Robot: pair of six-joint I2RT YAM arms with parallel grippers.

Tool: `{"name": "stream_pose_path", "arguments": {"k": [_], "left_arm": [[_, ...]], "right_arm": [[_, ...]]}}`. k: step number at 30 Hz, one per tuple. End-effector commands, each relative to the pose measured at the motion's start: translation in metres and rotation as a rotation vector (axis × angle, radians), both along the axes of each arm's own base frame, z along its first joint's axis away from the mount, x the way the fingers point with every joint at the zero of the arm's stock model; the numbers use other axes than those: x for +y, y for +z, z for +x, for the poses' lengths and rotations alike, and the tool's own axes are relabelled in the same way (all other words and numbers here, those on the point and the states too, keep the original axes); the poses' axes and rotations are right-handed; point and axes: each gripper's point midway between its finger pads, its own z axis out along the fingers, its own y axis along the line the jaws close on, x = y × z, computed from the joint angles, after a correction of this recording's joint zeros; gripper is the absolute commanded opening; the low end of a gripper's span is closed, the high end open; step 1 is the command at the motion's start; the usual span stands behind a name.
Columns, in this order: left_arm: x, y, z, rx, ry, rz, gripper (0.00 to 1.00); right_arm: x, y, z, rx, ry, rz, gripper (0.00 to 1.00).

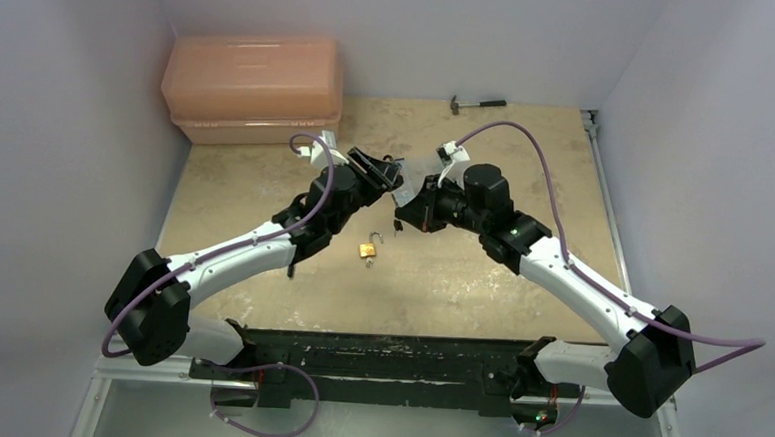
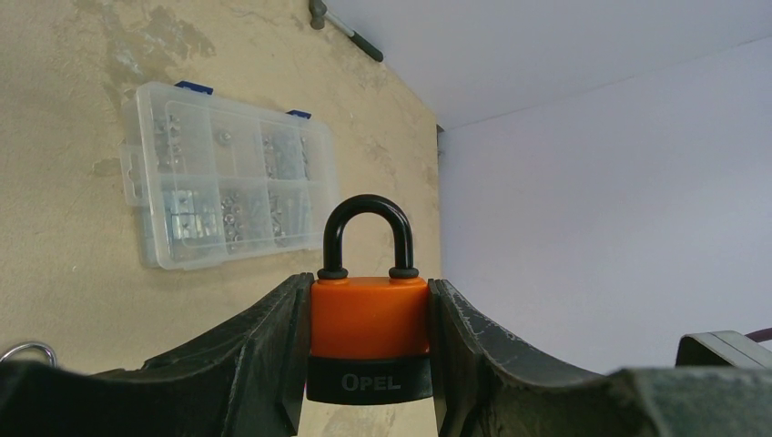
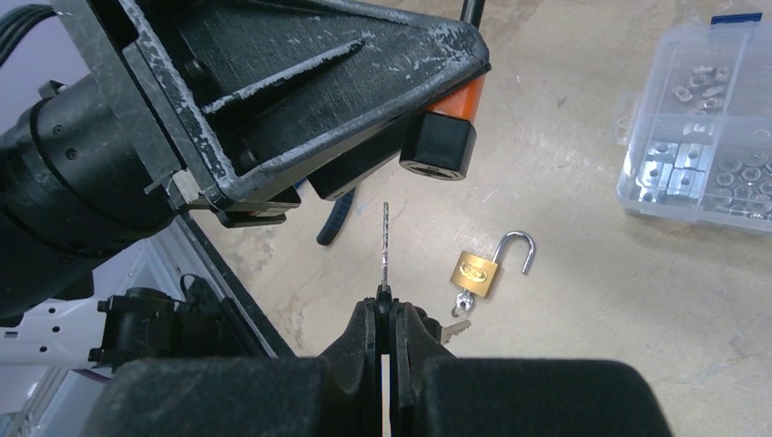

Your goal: Unlock with the key

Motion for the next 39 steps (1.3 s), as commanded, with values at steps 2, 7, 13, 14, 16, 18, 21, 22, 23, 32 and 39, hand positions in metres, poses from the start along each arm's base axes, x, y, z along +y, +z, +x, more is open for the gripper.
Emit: {"name": "stream_pose_path", "arguments": {"k": [2, 7, 13, 14, 16, 18, 21, 22, 23, 32, 39], "left_arm": [[0.002, 0.042, 0.000, -0.083, -0.004, -0.127, 0.00], [0.002, 0.042, 0.001, -0.080, -0.012, -0.141, 0.00], [0.002, 0.040, 0.002, -0.075, -0.019, -0.148, 0.00], [0.002, 0.040, 0.001, -0.076, -0.022, -0.151, 0.00], [0.002, 0.041, 0.001, -0.076, -0.028, -0.153, 0.00], [0.001, 0.040, 0.001, -0.074, -0.030, -0.155, 0.00], [0.001, 0.040, 0.001, -0.074, -0.037, -0.160, 0.00], [0.001, 0.040, 0.001, -0.074, -0.037, -0.162, 0.00], [0.001, 0.041, 0.001, -0.074, -0.038, -0.164, 0.00], [0.001, 0.042, 0.002, -0.077, -0.045, -0.174, 0.00], [0.000, 0.042, 0.002, -0.079, -0.053, -0.177, 0.00]], "right_arm": [[0.007, 0.033, 0.008, -0.079, 0.005, 0.058, 0.00], [0.009, 0.034, 0.011, -0.080, -0.006, 0.061, 0.00], [0.007, 0.032, 0.018, -0.076, -0.044, 0.061, 0.00], [0.007, 0.032, 0.019, -0.077, -0.048, 0.060, 0.00], [0.007, 0.032, 0.021, -0.078, -0.056, 0.059, 0.00], [0.005, 0.031, 0.025, -0.075, -0.075, 0.051, 0.00], [0.003, 0.033, 0.029, -0.084, -0.100, 0.046, 0.00], [0.003, 0.033, 0.030, -0.085, -0.104, 0.044, 0.00], [0.003, 0.032, 0.031, -0.084, -0.106, 0.040, 0.00], [0.004, 0.030, 0.038, -0.085, -0.117, 0.027, 0.00], [0.006, 0.031, 0.041, -0.086, -0.110, 0.027, 0.00]]}}
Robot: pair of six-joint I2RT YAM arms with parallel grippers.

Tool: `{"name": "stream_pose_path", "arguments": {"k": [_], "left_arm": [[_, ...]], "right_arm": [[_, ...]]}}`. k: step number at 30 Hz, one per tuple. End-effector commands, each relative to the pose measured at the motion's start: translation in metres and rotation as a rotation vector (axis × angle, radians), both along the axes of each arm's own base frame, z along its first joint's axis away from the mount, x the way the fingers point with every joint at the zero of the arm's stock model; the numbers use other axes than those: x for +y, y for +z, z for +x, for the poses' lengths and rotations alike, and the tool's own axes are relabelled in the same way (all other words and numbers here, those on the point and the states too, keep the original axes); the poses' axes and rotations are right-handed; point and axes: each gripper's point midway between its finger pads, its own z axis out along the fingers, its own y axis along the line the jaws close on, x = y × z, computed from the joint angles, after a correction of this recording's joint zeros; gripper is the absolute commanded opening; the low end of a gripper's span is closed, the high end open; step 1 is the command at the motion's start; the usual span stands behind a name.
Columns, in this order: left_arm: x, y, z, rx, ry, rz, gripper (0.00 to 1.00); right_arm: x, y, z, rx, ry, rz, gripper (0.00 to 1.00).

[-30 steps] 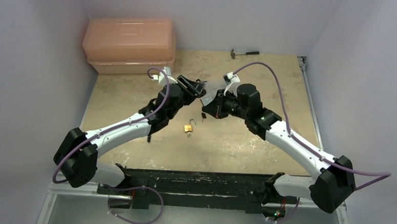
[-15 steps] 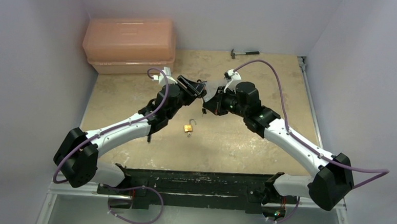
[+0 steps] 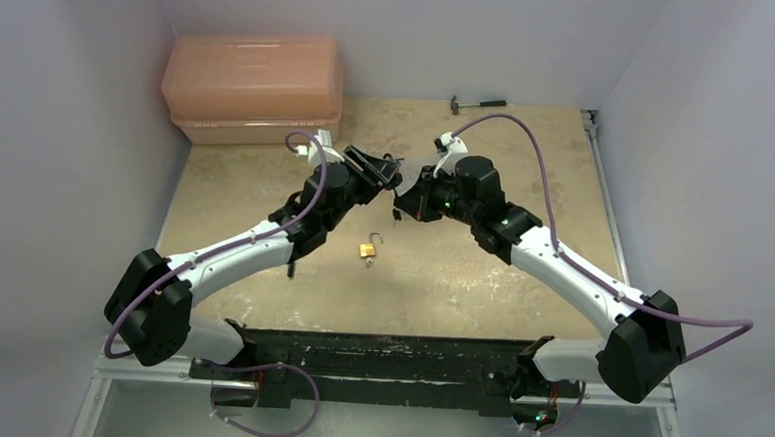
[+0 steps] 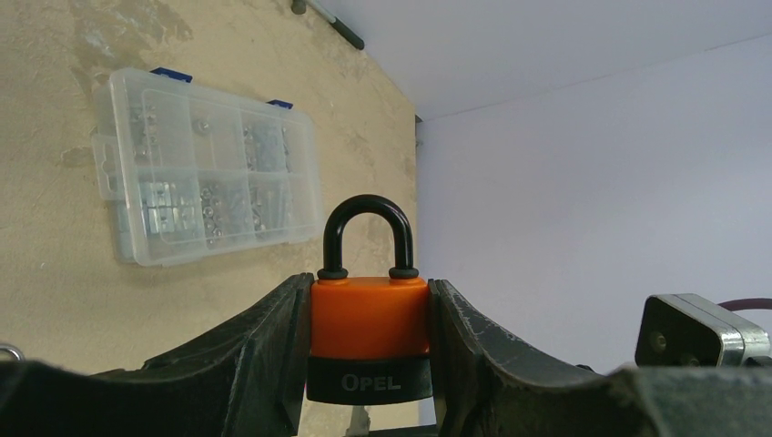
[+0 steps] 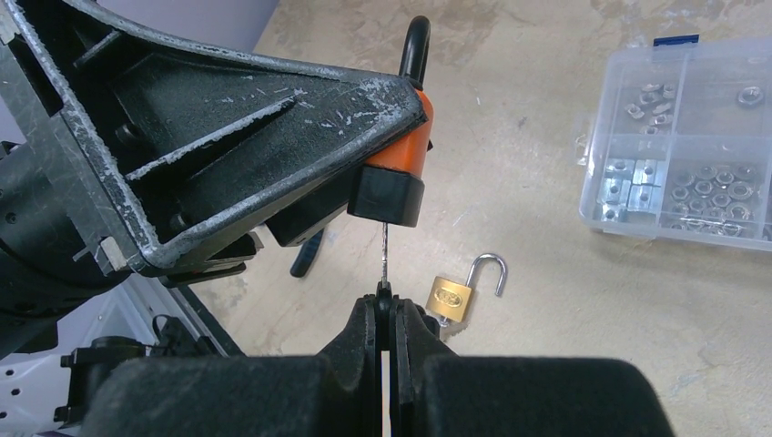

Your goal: Unlock with the key

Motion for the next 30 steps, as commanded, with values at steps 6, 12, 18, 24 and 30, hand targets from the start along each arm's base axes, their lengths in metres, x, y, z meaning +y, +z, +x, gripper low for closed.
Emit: {"name": "stream_pose_path", "arguments": {"k": [6, 12, 18, 24, 30], "left_arm": [[0.000, 0.040, 0.000, -0.102, -0.012, -0.093, 0.00], [0.000, 0.042, 0.000, -0.122, -0.016, -0.075, 0.00], [0.000, 0.043, 0.000, -0.146, -0.020, -0.070, 0.00], [0.000, 0.045, 0.001, -0.162, -0.020, -0.059, 0.00], [0.000, 0.044, 0.001, -0.163, -0.020, -0.058, 0.00]], "right_arm": [[0.006, 0.036, 0.015, -0.072, 0.007, 0.053, 0.00], [0.008, 0.044, 0.017, -0.060, 0.026, 0.063, 0.00], [0.013, 0.045, 0.019, -0.006, 0.047, 0.049, 0.00], [0.012, 0.054, 0.021, -0.004, 0.038, 0.052, 0.00], [0.007, 0.065, 0.029, -0.006, 0.003, 0.069, 0.00]]}}
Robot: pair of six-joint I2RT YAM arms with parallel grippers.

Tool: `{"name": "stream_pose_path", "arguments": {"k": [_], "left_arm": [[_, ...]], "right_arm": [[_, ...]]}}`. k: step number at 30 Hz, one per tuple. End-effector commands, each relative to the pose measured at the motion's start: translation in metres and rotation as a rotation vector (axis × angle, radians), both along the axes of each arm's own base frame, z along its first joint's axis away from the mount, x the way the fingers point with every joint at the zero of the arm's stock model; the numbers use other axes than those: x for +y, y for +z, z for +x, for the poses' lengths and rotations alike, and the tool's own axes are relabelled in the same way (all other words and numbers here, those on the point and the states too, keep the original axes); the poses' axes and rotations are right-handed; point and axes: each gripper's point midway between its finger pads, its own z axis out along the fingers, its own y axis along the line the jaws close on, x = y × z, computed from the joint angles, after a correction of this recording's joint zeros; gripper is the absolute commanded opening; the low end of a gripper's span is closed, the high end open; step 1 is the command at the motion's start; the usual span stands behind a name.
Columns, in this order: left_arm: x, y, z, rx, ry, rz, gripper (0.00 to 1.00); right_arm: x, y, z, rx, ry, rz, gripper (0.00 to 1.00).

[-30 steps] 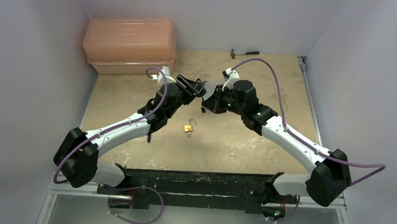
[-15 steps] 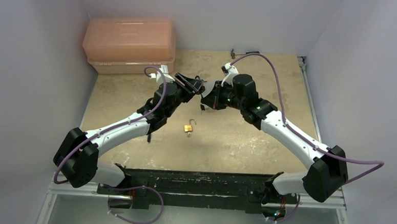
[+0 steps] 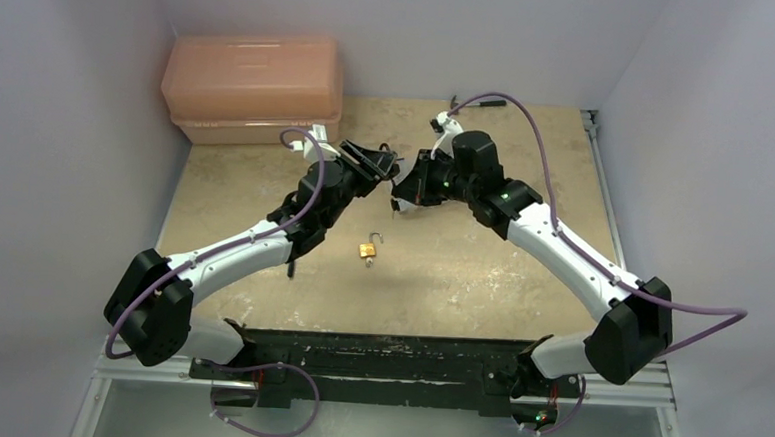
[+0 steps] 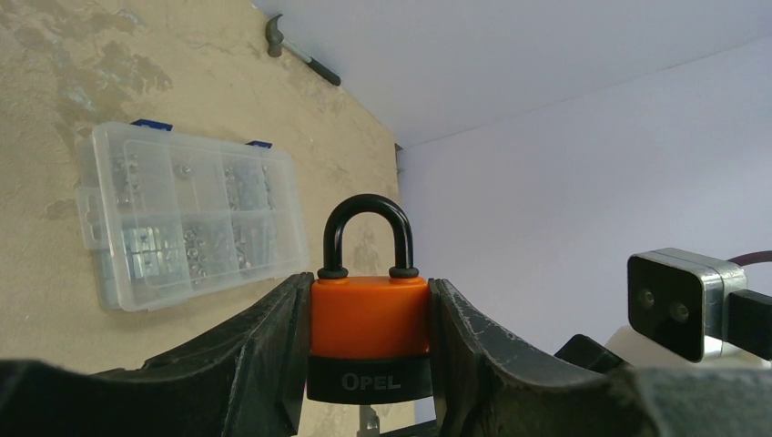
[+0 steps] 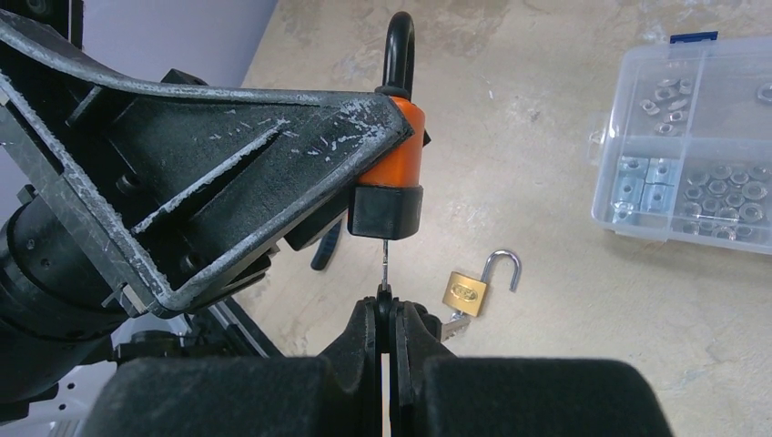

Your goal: Unlock with the key

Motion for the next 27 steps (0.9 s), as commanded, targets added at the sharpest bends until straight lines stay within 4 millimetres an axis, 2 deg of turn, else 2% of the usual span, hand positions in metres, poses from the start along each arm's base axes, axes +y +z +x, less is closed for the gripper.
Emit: {"name": "stream_pose_path", "arguments": {"k": [1, 13, 16, 20, 27], "left_arm": [[-0.007, 0.031, -0.009, -0.082, -0.047, -0.056, 0.00], [-0.007, 0.033, -0.009, -0.087, -0.051, -0.064, 0.00], [-0.007, 0.034, -0.010, -0.087, -0.052, -0.064, 0.00], [-0.007, 0.033, -0.010, -0.081, -0.053, -0.064, 0.00], [-0.011, 0.031, -0.010, -0.069, -0.066, -0.074, 0.00]], "right_arm": [[0.001, 0.049, 0.018, -0.100, -0.035, 0.095, 0.00], [0.000, 0.051, 0.029, 0.000, -0.034, 0.232, 0.00], [-0.004, 0.056, 0.031, -0.059, -0.028, 0.200, 0.00], [-0.019, 0.060, 0.038, -0.198, -0.072, 0.074, 0.00], [-0.023, 0.050, 0.044, -0.211, -0.103, -0.020, 0.00]]}}
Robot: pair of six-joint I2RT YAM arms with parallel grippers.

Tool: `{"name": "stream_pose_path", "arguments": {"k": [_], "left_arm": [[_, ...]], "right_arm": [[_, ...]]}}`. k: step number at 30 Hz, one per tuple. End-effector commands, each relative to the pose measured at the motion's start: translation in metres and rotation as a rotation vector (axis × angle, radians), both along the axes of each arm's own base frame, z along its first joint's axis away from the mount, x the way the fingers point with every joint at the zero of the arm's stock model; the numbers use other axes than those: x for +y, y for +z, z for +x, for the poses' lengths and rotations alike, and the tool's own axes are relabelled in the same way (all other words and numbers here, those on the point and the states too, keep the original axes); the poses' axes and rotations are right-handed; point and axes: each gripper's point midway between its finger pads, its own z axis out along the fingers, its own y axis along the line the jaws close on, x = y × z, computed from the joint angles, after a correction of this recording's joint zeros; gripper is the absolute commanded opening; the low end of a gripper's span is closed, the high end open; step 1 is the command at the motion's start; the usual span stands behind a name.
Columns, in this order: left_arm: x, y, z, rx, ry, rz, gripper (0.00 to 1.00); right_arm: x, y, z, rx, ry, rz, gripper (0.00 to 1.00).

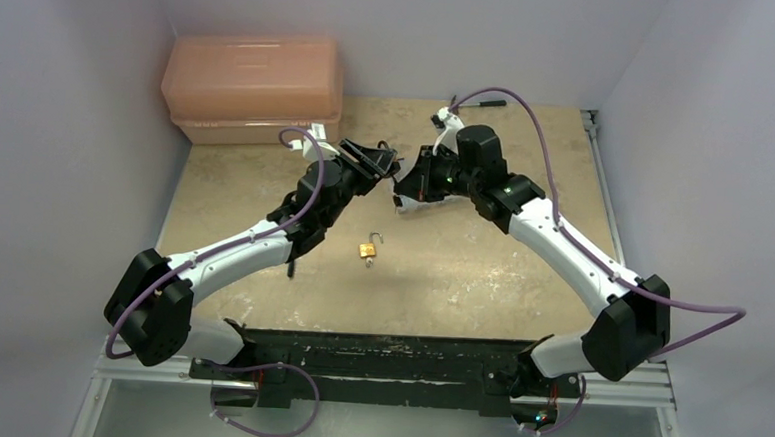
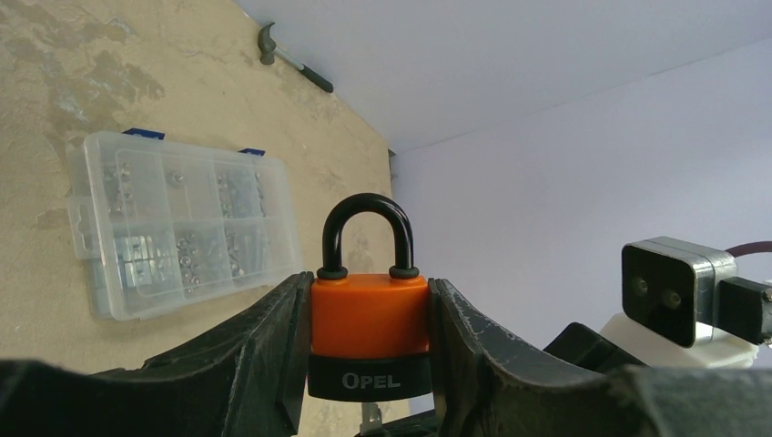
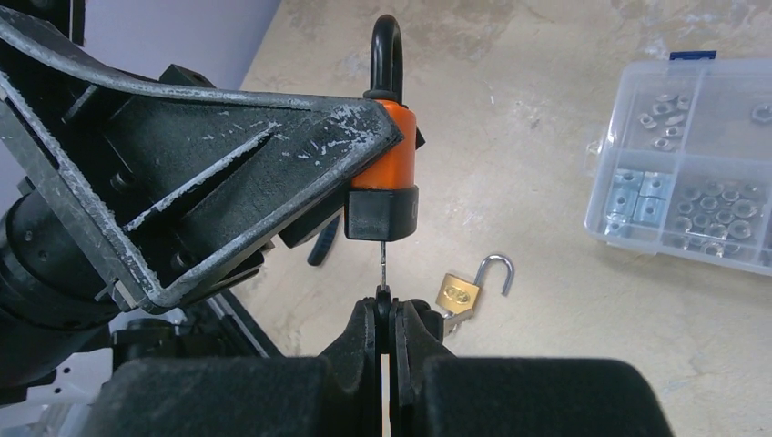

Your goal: Unlock with the key

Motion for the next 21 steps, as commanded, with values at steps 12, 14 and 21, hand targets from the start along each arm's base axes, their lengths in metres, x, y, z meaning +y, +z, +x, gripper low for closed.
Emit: {"name": "stream_pose_path", "arguments": {"k": [12, 14, 21], "left_arm": [[-0.011, 0.022, -0.011, -0.042, -0.069, -0.057, 0.00], [-0.011, 0.023, -0.012, -0.043, -0.072, -0.060, 0.00], [-0.010, 0.025, -0.012, -0.045, -0.068, -0.063, 0.00]], "right_arm": [[-0.007, 0.050, 0.032, -0.102, -0.201, 0.154, 0.00], [-0.007, 0.052, 0.032, -0.078, -0.216, 0.190, 0.00], [-0.004, 0.060, 0.030, -0.063, -0.200, 0.250, 0.00]]}}
